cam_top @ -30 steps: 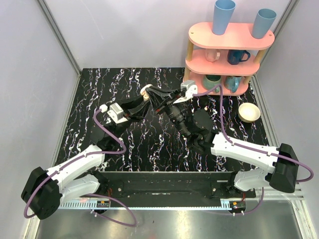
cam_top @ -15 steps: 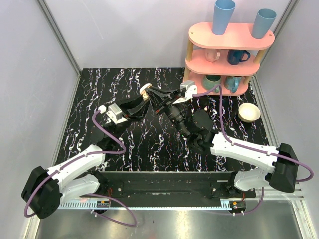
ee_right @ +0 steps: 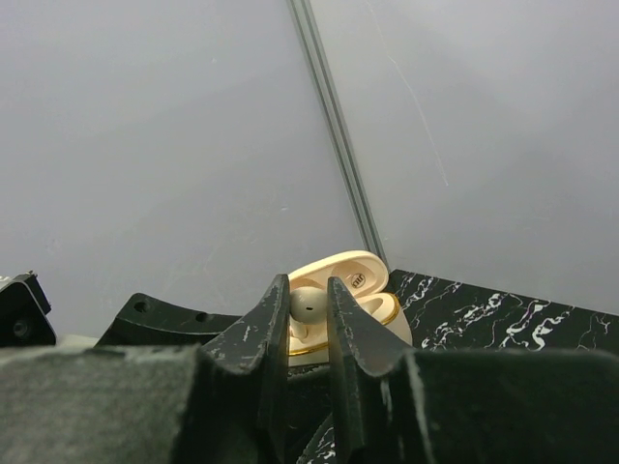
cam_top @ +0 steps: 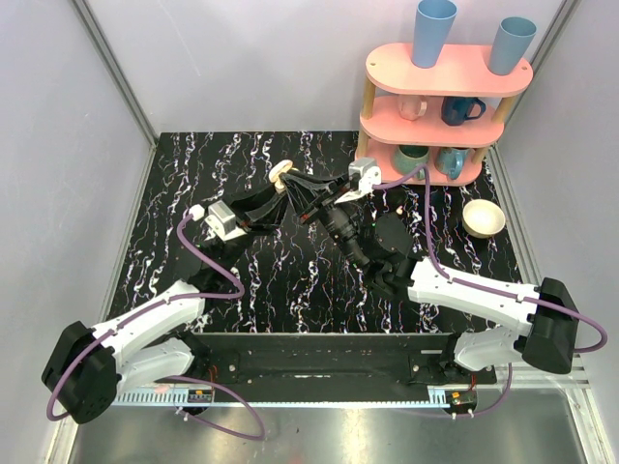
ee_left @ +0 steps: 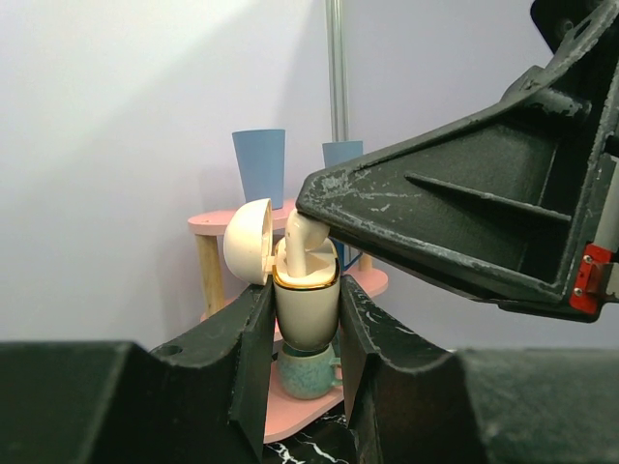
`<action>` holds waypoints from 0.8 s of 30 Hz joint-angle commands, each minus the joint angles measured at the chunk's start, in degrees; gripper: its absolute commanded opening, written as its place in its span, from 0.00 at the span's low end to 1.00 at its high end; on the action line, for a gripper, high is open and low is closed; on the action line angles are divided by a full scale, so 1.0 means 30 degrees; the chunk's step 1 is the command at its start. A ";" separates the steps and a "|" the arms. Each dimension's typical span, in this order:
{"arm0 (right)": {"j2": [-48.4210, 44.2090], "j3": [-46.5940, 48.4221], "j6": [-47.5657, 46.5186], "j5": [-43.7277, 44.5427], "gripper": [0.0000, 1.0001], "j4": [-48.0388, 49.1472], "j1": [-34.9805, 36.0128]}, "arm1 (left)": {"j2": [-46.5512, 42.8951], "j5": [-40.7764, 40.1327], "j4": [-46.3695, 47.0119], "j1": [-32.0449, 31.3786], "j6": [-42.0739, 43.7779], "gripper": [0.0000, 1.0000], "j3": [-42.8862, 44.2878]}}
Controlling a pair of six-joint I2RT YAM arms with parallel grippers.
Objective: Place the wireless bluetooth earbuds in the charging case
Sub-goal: Insert the left earbud into the left side groove of the charging case.
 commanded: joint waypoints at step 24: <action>-0.1316 0.1099 -0.3052 0.0750 0.52 -0.0584 0.0284 | -0.0822 -0.0200 0.1039 -0.0087 0.0817 0.00 0.0110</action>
